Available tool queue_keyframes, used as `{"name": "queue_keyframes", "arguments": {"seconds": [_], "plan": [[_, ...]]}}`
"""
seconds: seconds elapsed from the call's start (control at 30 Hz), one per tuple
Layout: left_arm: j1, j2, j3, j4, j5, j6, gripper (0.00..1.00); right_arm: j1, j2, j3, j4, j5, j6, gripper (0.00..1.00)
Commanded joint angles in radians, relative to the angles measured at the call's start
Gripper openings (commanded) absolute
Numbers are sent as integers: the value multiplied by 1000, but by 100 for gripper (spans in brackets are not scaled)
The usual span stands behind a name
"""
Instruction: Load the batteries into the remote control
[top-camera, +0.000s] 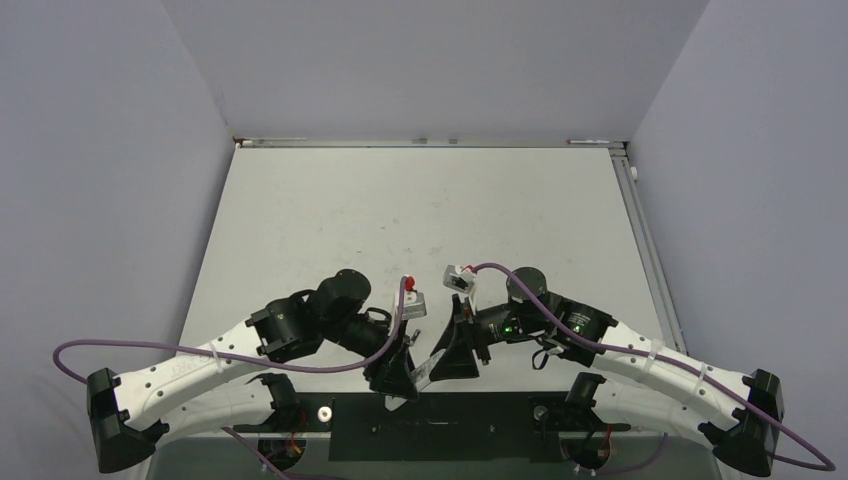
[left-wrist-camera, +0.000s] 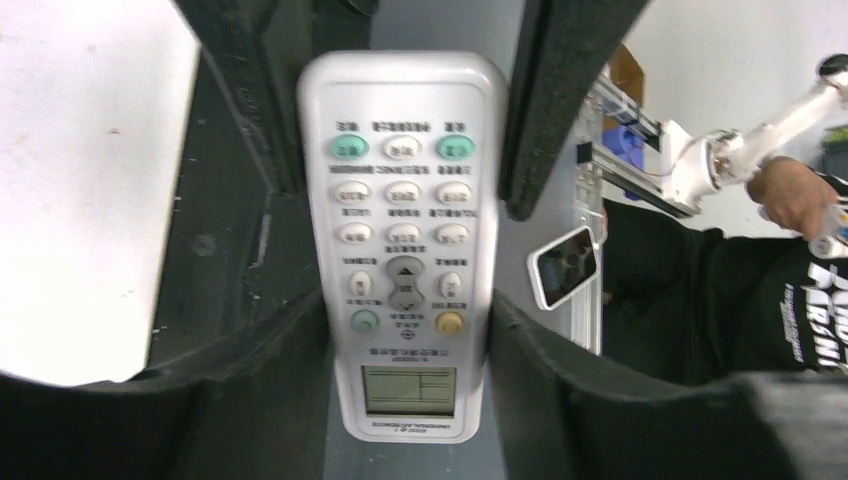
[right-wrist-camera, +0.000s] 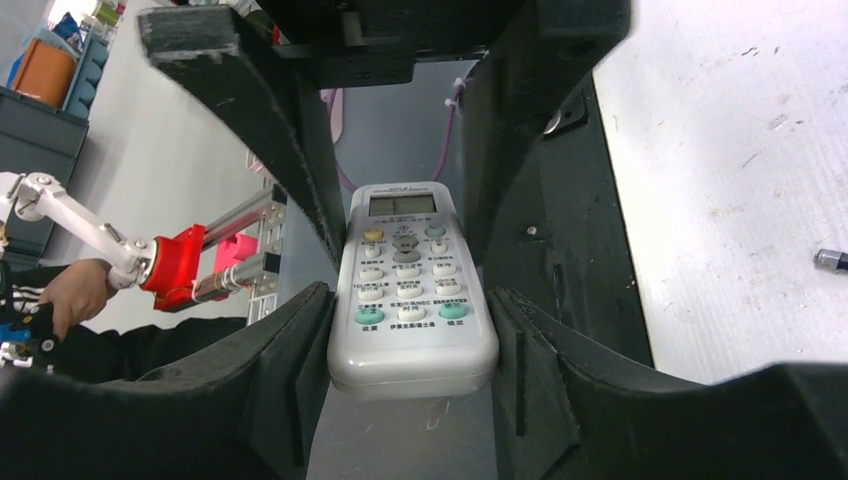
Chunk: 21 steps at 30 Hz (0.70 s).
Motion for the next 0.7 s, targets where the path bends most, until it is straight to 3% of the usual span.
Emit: {"name": "queue_keyframes", "arguments": {"seconds": [0.0, 0.07, 0.33, 0.5, 0.67], "plan": [[2, -7, 46, 55, -107, -26, 61, -12, -20, 7, 32, 11, -21, 9], [3, -10, 46, 63, -143, -38, 73, -24, -34, 9, 14, 29, -23, 8], [27, -21, 58, 80, -345, -67, 92, -60, -110, 10, -51, 137, 1, 8], [101, -82, 50, 112, -481, -105, 100, -104, -135, 16, -117, 234, 33, 8], [163, -164, 3, 187, -551, -119, 96, -163, -152, -2, -110, 304, 130, 9]]}}
